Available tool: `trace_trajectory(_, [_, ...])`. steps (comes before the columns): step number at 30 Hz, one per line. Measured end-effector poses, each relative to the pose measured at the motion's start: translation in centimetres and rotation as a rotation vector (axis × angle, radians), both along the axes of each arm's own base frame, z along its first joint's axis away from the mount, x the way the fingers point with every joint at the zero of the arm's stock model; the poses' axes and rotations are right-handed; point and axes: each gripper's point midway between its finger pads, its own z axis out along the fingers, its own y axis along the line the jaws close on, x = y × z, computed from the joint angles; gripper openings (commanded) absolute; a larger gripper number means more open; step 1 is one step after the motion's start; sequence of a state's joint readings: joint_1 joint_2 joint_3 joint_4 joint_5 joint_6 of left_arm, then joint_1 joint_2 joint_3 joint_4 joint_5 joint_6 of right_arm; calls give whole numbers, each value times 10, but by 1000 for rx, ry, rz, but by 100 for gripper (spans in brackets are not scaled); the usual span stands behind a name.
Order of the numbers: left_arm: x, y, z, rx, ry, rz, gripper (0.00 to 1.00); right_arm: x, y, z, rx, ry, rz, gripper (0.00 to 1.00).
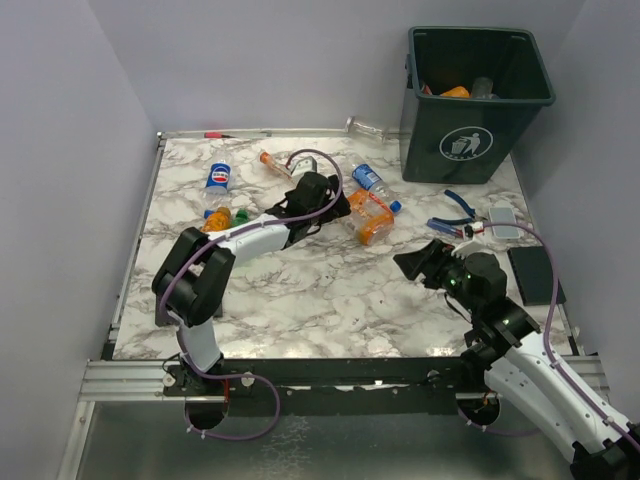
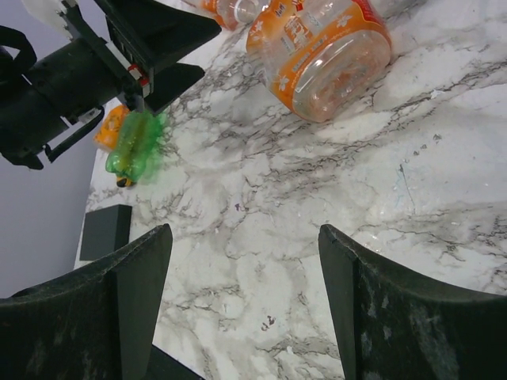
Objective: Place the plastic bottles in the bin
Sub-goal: Pick up the plastic bottle at the center of the board.
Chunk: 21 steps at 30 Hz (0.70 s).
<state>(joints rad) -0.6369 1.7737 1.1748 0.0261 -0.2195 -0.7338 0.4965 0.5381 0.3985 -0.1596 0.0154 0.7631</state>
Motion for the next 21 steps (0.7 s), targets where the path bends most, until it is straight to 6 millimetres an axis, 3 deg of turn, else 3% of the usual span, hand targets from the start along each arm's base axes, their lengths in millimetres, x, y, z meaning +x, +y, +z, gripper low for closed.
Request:
trace_trajectory(7, [-4,-20,-31,-167,90,33,92,0,-3,-4,-12,13,-13,78])
trace_trajectory(16, [1,-31,-67,-210,153,55,64,-2,-6,-5,-16,16,-21,78])
trace_trajectory(21, [3,-32,-70,-225,159,67,42,-5,-8,-4,-18,15,-28,78])
